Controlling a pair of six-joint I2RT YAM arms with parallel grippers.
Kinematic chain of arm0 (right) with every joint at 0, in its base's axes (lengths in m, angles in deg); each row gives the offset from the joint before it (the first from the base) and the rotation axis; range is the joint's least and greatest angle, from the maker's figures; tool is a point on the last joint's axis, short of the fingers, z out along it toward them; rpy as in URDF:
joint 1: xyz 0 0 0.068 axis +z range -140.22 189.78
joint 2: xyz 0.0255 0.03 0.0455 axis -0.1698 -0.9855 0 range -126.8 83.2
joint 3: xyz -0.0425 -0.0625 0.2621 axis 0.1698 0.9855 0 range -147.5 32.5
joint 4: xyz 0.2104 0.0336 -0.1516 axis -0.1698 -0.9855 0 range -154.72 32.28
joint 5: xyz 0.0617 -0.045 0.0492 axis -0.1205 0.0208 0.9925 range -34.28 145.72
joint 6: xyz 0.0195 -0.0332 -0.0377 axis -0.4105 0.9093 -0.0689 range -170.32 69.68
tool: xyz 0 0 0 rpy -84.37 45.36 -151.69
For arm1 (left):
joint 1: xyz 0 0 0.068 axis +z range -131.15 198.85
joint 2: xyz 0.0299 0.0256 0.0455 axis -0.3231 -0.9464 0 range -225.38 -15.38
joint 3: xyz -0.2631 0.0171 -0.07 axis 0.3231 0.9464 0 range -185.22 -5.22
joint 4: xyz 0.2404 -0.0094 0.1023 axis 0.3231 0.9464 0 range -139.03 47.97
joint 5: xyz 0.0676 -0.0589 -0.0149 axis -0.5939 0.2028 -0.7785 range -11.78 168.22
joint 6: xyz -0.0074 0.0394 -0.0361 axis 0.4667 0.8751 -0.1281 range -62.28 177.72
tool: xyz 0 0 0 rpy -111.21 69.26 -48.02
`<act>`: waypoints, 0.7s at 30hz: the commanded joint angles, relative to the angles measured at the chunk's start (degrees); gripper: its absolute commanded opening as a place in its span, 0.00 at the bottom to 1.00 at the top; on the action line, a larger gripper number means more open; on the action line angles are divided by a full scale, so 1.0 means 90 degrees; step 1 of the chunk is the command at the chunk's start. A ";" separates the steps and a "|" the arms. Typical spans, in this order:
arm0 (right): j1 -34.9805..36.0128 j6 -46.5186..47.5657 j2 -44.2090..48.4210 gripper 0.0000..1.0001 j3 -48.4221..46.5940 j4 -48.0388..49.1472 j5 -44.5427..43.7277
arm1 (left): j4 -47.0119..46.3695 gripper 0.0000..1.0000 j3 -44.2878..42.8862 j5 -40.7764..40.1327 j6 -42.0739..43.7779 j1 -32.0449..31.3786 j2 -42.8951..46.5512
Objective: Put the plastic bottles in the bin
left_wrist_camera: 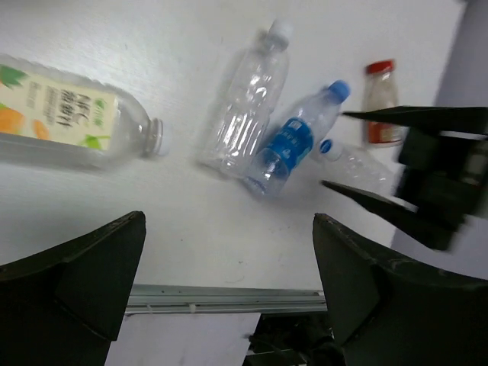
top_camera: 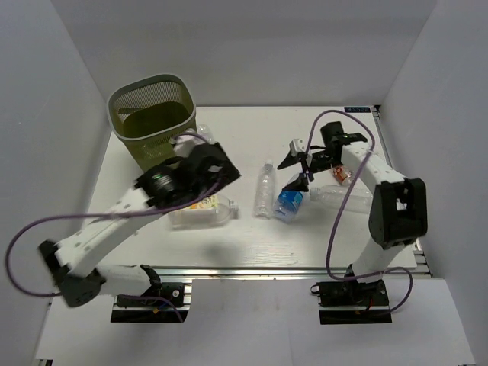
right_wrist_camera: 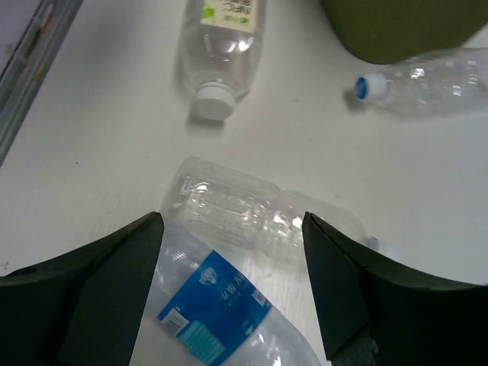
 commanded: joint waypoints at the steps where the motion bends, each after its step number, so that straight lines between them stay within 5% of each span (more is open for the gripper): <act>1: 0.0427 0.1905 -0.0375 0.79 -0.0443 -0.1739 0.0341 | 0.0237 1.00 0.0308 -0.0934 0.0717 0.0005 0.1471; 8: 0.1453 0.0529 -0.0395 0.79 -0.0111 -0.0062 -0.0264 | -0.0642 1.00 0.0534 -0.0349 0.2131 0.0005 0.2071; 10: 0.1853 -0.0709 -0.0346 0.78 0.0025 0.0525 -0.0615 | -0.0702 1.00 0.0534 -0.0270 0.2493 0.0005 0.2245; 13: 0.2273 -0.2544 -0.0199 0.78 0.0415 0.2310 -0.1113 | -0.0790 1.00 0.0534 -0.0406 0.2641 0.0005 0.2431; 21: 0.2938 -0.4530 -0.0385 0.78 0.0934 0.4314 -0.2831 | -0.0790 1.00 0.0534 -0.0543 0.2758 0.0005 0.2725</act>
